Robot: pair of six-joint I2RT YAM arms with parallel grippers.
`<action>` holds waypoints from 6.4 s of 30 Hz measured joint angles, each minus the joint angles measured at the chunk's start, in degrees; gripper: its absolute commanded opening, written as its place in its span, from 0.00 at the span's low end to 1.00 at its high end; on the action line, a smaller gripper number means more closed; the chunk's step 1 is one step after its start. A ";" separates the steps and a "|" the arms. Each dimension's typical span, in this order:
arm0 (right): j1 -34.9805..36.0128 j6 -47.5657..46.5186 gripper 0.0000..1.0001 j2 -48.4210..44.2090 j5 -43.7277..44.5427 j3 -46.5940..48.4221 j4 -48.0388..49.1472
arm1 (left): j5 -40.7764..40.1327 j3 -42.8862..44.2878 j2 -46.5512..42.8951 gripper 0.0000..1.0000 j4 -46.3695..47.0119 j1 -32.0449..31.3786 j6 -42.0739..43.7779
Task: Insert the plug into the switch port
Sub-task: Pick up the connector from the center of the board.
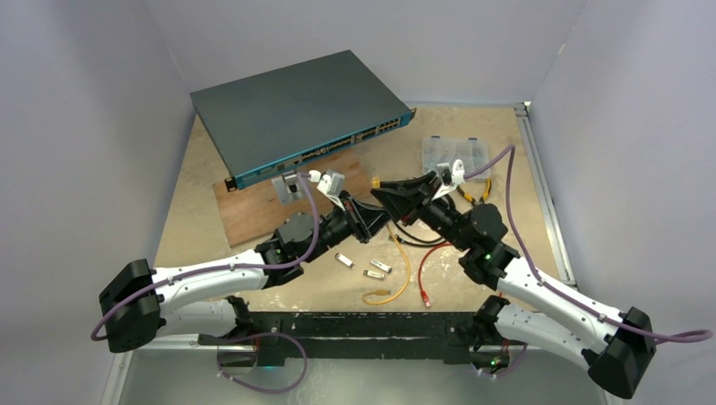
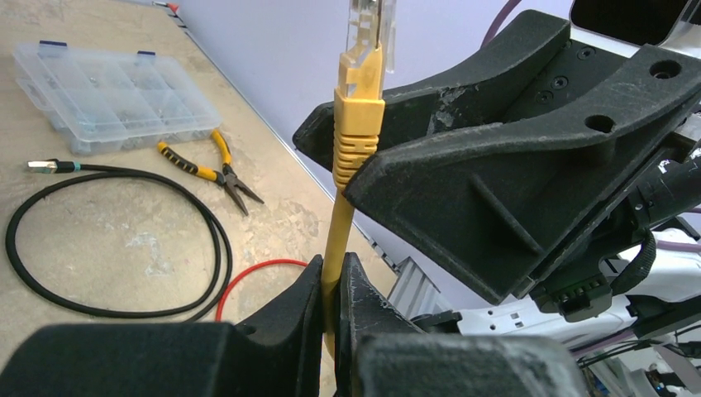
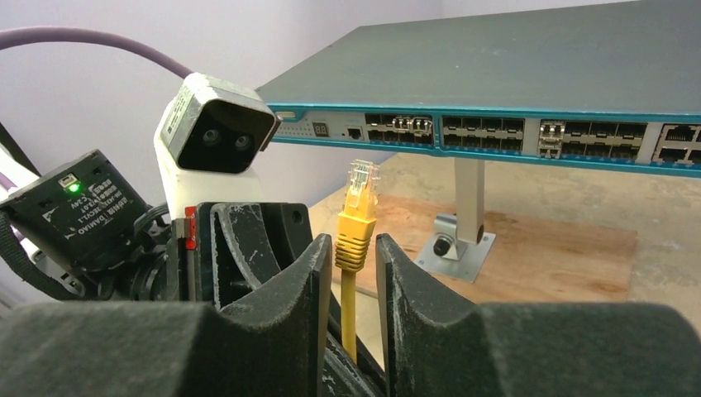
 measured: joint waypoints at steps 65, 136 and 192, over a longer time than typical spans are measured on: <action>10.60 -3.56 0.35 8.35 22.69 8.39 -12.46 | -8.79 0.44 -0.90 0.00 -7.63 0.00 -15.76; 6.19 -21.09 0.00 3.58 5.92 11.69 -33.20 | -4.87 2.97 -9.18 0.42 -19.28 10.82 -20.22; 6.23 -26.03 0.14 3.58 2.73 3.67 -20.48 | -3.04 -6.88 -6.73 0.00 -5.51 10.88 -39.34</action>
